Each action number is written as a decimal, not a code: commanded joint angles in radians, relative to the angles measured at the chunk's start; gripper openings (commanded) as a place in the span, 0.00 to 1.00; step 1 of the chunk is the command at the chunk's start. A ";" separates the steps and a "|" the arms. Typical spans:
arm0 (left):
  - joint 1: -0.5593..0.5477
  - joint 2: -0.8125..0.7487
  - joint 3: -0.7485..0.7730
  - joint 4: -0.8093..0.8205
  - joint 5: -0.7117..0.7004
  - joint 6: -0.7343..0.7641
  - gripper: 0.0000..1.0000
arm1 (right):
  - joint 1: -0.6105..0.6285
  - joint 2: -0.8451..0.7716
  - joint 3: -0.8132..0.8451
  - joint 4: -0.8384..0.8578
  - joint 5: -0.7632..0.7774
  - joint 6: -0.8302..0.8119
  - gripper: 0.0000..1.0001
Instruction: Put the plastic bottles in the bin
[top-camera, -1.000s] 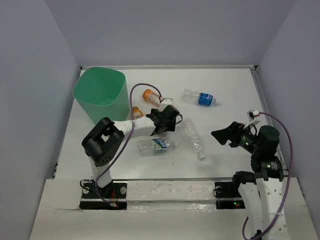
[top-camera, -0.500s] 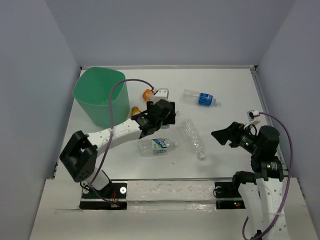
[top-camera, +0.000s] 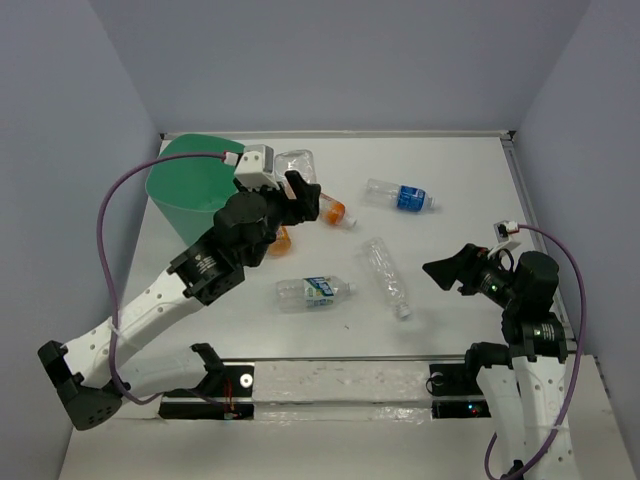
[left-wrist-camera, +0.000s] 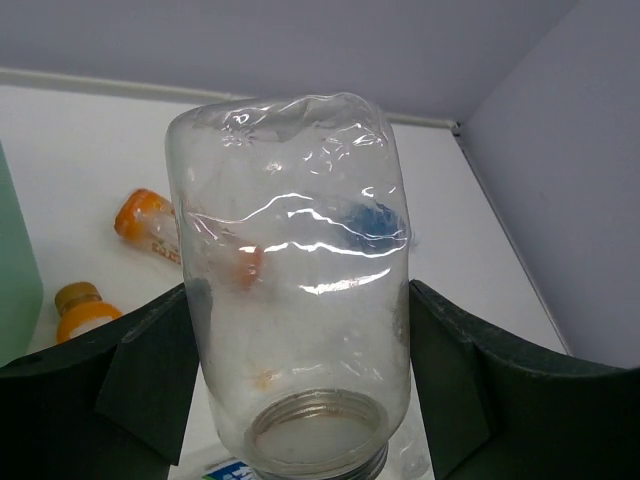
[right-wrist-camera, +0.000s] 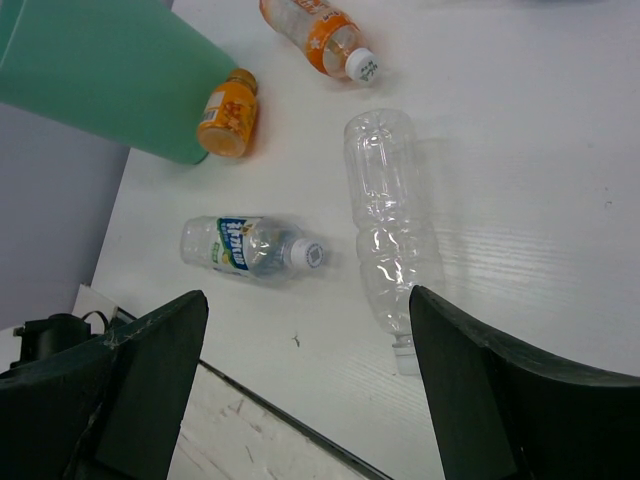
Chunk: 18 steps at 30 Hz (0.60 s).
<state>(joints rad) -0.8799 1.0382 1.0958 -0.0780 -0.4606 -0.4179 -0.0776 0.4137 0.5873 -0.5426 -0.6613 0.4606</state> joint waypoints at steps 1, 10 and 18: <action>0.005 -0.041 0.096 -0.014 -0.098 0.068 0.59 | -0.004 -0.004 -0.003 0.023 -0.003 -0.004 0.87; 0.022 -0.053 0.131 -0.037 -0.142 0.103 0.59 | -0.004 -0.010 -0.007 0.024 -0.011 -0.003 0.86; 0.050 -0.044 0.138 -0.032 -0.133 0.117 0.59 | -0.004 -0.004 -0.010 0.029 -0.014 -0.004 0.86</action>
<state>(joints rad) -0.8429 0.9939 1.1824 -0.1413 -0.5697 -0.3237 -0.0776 0.4122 0.5797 -0.5426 -0.6621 0.4610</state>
